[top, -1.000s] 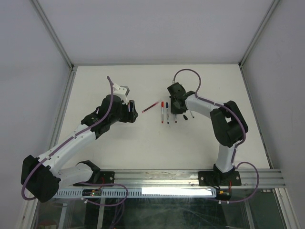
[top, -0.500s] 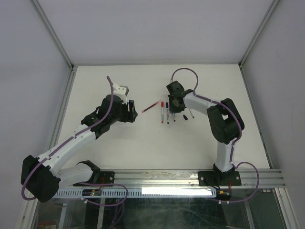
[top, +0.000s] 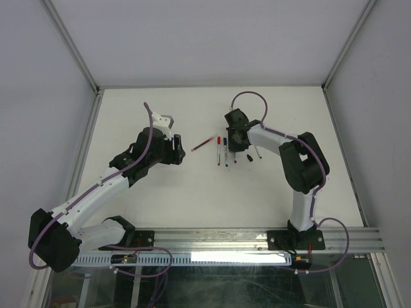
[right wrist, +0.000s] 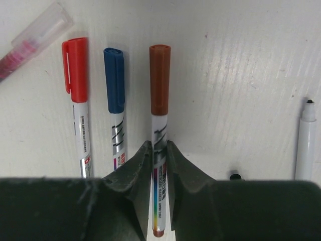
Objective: Insert the pens into the pen caps
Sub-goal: Place the pen at the center of the board.
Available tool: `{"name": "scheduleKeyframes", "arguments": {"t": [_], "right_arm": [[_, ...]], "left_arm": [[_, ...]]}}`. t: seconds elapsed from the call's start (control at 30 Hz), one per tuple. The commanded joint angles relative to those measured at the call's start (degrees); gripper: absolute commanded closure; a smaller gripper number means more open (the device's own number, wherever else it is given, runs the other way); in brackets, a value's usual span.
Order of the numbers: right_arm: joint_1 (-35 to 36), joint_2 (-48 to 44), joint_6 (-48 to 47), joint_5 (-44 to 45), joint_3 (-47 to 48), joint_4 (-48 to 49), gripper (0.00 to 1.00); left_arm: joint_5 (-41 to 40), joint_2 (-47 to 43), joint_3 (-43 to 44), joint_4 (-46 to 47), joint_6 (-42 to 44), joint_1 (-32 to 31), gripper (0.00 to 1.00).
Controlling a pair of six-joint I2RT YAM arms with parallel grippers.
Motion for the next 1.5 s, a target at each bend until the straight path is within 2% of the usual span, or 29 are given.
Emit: {"name": "scheduleKeyframes", "arguments": {"t": [0.0,0.5,0.67,0.9,1.47], "right_arm": [[-0.2,-0.7,0.3,-1.3,0.1,-0.5,0.8],[-0.2,-4.7,0.3,-2.6,-3.4,0.8,0.79],[-0.2,-6.5,-2.6,-1.9,1.6,-1.7,0.77],[-0.3,-11.8,-3.2,-3.2,4.0,-1.7,0.72],[-4.6,-30.9,-1.8,-2.0,-12.0,-2.0,0.69]], "left_arm": [[-0.8,-0.8,0.0,2.3,0.7,0.8,0.41],[-0.6,-0.2,0.0,2.3,0.6,0.8,0.4],[-0.2,-0.1,-0.1,2.7,0.4,0.9,0.4],[-0.4,0.1,-0.1,2.9,0.3,1.5,0.39],[-0.1,0.4,-0.1,3.0,0.1,2.2,0.38]]}}
